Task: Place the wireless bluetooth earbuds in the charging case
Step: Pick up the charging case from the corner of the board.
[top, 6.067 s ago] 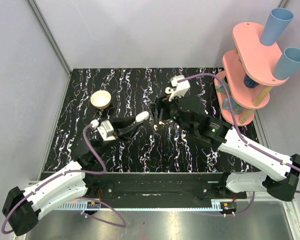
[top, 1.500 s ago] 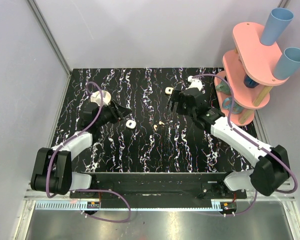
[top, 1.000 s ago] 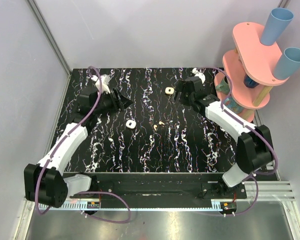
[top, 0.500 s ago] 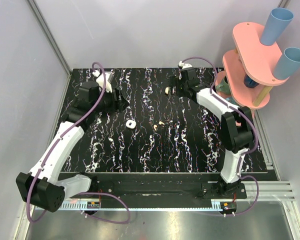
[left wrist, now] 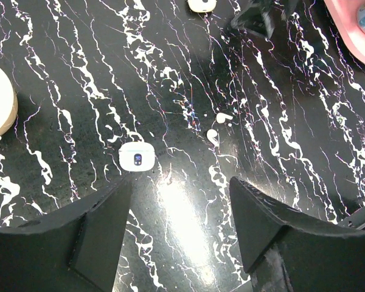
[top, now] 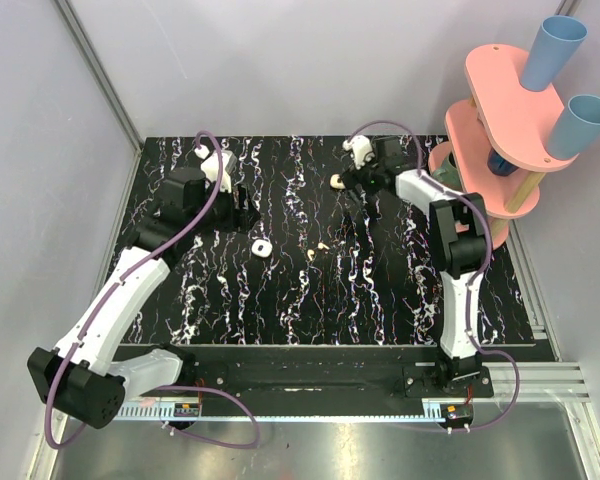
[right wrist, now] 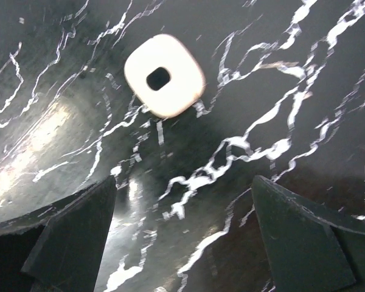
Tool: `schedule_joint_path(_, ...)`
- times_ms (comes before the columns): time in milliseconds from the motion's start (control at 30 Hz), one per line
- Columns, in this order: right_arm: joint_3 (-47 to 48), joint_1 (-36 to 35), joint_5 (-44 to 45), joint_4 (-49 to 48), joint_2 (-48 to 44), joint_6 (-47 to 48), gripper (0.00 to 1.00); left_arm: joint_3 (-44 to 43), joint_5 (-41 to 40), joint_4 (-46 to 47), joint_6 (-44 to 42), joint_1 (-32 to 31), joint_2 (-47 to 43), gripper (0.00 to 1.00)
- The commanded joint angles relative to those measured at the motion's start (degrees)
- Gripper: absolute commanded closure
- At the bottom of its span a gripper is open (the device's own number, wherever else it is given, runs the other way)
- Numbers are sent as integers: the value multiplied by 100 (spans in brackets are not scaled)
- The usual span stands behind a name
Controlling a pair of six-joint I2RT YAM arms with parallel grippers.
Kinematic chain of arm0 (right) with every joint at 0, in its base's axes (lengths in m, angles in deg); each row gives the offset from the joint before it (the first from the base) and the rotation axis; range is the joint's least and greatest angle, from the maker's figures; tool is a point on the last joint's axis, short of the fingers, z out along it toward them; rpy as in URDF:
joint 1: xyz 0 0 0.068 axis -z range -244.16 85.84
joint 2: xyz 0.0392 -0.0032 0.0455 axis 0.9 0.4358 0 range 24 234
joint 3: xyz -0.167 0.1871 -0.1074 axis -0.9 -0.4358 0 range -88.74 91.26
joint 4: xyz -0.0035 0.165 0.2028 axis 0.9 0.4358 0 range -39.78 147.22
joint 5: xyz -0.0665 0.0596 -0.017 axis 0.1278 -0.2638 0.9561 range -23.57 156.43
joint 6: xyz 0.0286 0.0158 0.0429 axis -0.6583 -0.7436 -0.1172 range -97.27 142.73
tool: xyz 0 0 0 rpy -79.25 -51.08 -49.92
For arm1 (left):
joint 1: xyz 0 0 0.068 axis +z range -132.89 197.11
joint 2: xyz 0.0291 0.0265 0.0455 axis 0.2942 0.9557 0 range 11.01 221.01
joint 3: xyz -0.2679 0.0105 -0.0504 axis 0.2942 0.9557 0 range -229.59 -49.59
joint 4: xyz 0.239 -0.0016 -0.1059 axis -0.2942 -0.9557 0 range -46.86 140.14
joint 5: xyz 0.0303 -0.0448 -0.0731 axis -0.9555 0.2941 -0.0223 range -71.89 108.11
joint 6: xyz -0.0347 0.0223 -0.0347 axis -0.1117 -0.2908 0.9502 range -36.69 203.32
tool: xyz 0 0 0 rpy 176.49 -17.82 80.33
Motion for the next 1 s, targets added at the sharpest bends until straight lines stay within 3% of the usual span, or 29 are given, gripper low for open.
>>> schedule_joint_path(0, 564, 574, -2056, -669, 98, 472, 0, -18, -172, 138, -105, -59, -182, 30)
schedule_joint_path(367, 1733, 882, -3871, -56, 1081, 1350, 0, 35, -224, 182, -140, -85, -191, 29)
schedule_joint_path(567, 2603, 953, -4680, 296, 1582, 1298, 0, 52, -207, 226, -158, -85, -165, 29)
schedule_joint_path(800, 4342, 944, -4770, 2107, 2444, 1903, 0, 87, -251, 279, -149, -94, -121, 29)
schedule_joint_path(967, 4345, 909, -4147, 2610, 2481, 2397, 0, 88, -233, 332, -122, -85, -68, 29)
